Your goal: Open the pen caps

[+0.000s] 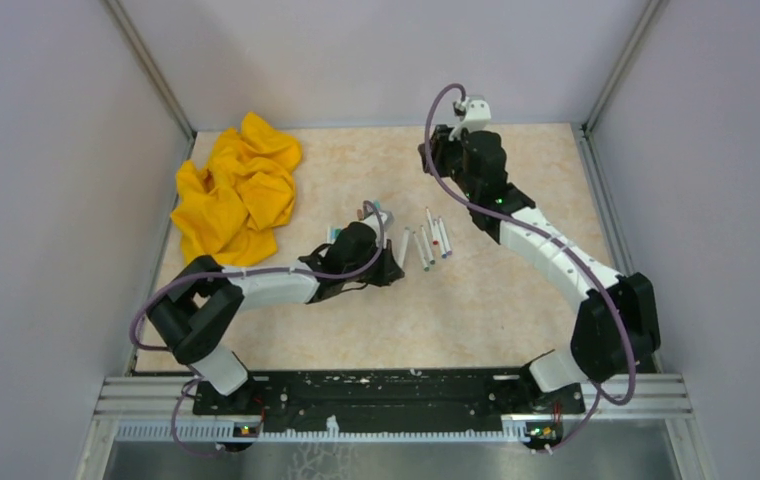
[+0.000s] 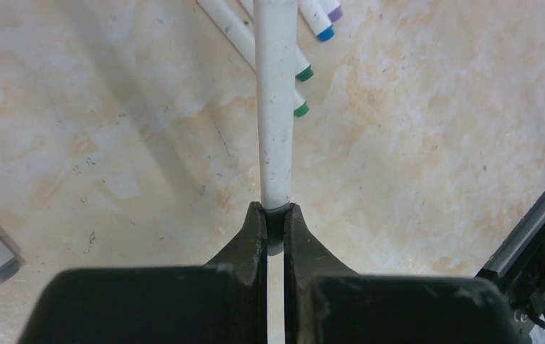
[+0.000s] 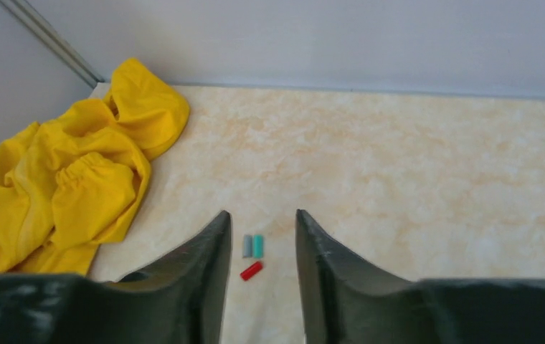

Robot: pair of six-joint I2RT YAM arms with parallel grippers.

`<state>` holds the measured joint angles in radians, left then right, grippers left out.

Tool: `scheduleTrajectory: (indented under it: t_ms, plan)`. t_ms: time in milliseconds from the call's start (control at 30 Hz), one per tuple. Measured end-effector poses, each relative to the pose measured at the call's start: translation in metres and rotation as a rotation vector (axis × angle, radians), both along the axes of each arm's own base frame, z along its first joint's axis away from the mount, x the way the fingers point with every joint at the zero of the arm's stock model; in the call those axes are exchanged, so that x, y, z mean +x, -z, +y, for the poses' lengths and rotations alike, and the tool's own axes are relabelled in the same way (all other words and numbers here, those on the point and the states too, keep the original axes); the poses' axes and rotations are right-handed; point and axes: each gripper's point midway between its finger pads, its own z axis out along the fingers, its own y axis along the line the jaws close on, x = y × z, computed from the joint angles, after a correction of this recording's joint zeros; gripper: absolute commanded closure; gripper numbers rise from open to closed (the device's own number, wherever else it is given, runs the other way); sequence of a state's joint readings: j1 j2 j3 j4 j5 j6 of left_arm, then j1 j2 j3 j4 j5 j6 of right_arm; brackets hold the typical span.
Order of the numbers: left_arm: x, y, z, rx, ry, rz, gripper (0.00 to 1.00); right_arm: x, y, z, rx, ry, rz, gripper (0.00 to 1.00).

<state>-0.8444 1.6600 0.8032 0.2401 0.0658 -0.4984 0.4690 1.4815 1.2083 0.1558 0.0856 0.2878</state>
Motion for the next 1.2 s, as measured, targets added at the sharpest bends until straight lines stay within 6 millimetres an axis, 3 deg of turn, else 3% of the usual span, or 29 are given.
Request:
scheduleTrajectory:
  t_ms: [100, 300, 567, 767, 933, 1067, 1200]
  plan:
    - [0.007, -0.018, 0.0, -0.03, -0.034, -0.039, 1.0, -0.019, 0.006, -0.009, -0.008, -0.004, 0.017, 0.46]
    - [0.018, -0.043, 0.001, -0.077, -0.089, -0.101, 1.0, -0.051, 0.013, -0.012, 0.03, -0.058, 0.025, 0.43]
    - [0.027, -0.06, -0.005, -0.108, -0.102, -0.131, 1.0, -0.077, 0.075, 0.001, 0.043, -0.132, 0.158, 0.43]
    - [0.038, -0.087, -0.018, -0.16, -0.101, -0.172, 1.0, -0.087, 0.088, 0.015, 0.057, -0.181, 0.181, 0.43]
    - [0.04, -0.095, -0.022, -0.175, -0.094, -0.18, 1.0, -0.085, 0.091, 0.022, 0.073, -0.193, 0.186, 0.43]
    - [0.038, -0.094, -0.023, -0.176, -0.085, -0.174, 1.0, -0.083, 0.094, 0.024, 0.075, -0.196, 0.19, 0.48]
    - [0.036, -0.094, -0.025, -0.182, -0.068, -0.167, 1.0, -0.081, 0.102, 0.027, 0.073, -0.199, 0.206, 0.66]
